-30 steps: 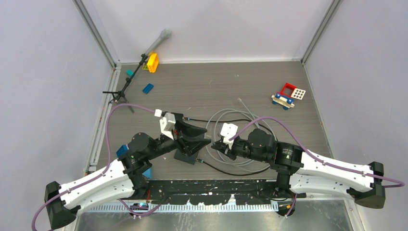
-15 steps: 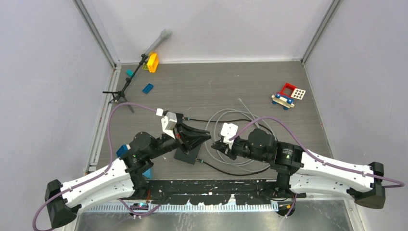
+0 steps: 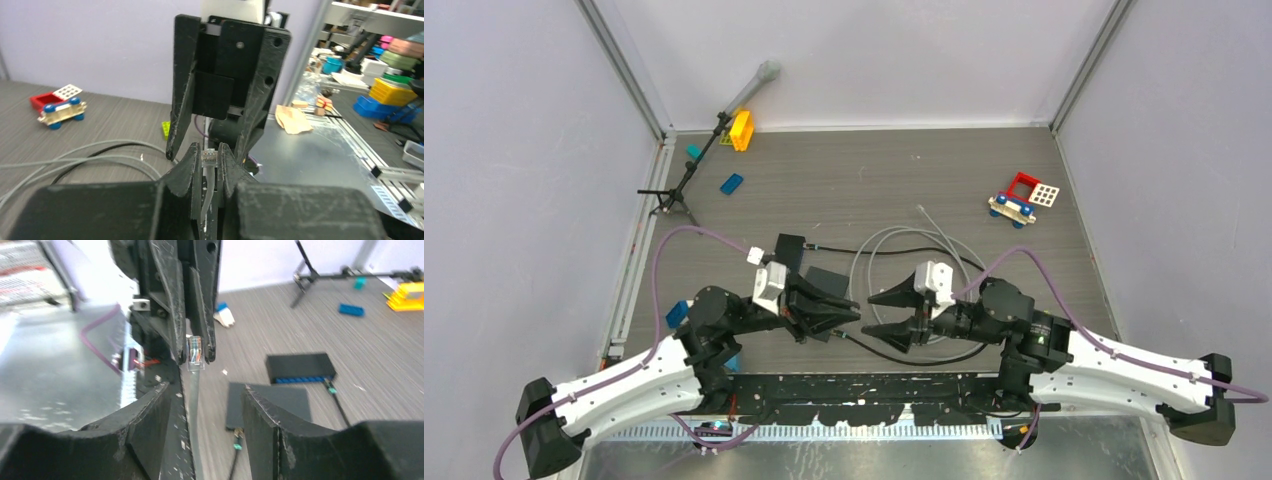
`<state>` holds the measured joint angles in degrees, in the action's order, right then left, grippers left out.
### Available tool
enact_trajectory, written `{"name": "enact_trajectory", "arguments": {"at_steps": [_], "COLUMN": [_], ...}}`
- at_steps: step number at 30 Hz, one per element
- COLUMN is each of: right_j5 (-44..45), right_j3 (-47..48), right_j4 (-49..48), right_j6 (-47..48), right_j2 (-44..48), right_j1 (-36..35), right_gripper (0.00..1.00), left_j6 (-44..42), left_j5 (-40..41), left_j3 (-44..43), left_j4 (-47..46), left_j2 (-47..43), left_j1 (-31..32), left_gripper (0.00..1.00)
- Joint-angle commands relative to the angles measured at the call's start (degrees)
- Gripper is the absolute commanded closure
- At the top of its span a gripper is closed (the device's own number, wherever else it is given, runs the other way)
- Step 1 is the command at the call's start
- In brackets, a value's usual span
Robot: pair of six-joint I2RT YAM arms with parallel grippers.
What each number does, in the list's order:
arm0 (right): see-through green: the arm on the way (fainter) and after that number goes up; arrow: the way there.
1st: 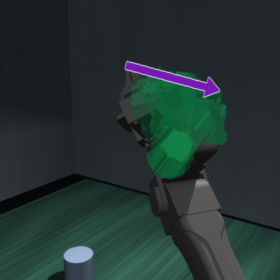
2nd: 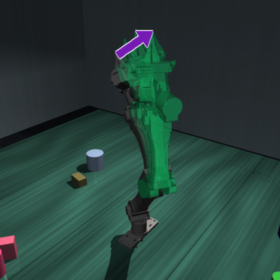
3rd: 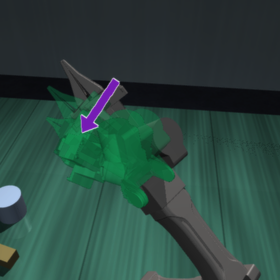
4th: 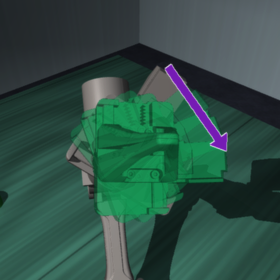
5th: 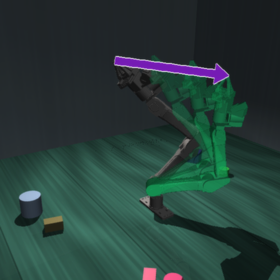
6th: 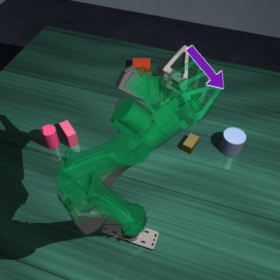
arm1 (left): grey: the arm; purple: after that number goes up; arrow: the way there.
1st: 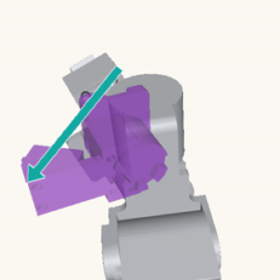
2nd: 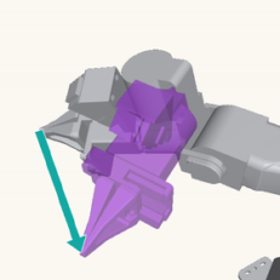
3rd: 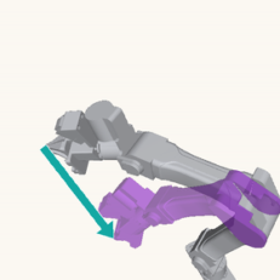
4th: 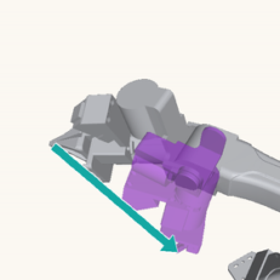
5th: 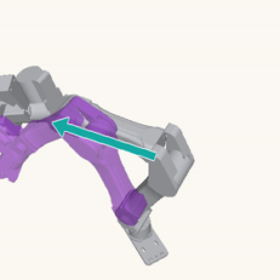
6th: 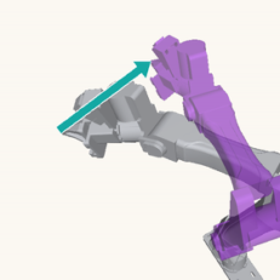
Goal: Insert the plug into the switch port
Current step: Pick up the connector from the center of the board.
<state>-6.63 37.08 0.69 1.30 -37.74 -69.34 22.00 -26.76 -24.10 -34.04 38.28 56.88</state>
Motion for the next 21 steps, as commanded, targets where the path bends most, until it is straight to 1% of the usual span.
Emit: {"name": "enact_trajectory", "arguments": {"at_steps": [1,6,10,14,21], "right_j5": [-9.7,-10.0,-10.7,-12.1,-13.5], "right_j3": [-5.5,-13.2,-16.4,-18.3,-18.0], "right_j4": [-19.3,-34.9,-45.5,-56.8,-62.3], "right_j6": [-8.4,-13.4,-15.9,-17.9,-18.8], "right_j2": [2.0,1.9,-1.0,-5.3,-10.8], "right_j1": [-0.1,-0.1,-0.1,0.0,0.0], "right_gripper": [0.43,0.49,0.49,0.52,0.61], "left_j6": [-1.7,-0.8,-0.8,-0.8,-0.8], "left_j5": [-9.7,-9.7,-9.8,-10.1,-10.1], "left_j3": [0.8,3.9,4.5,4.7,4.7], "left_j4": [-7.0,-13.6,-14.3,-14.7,-15.1], "left_j2": [-3.2,-5.9,-6.6,-6.3,-5.7], "left_j1": [0.2,0.2,0.2,0.2,0.2], "left_gripper": [1.0,1.0,1.0,1.0,1.0]}}
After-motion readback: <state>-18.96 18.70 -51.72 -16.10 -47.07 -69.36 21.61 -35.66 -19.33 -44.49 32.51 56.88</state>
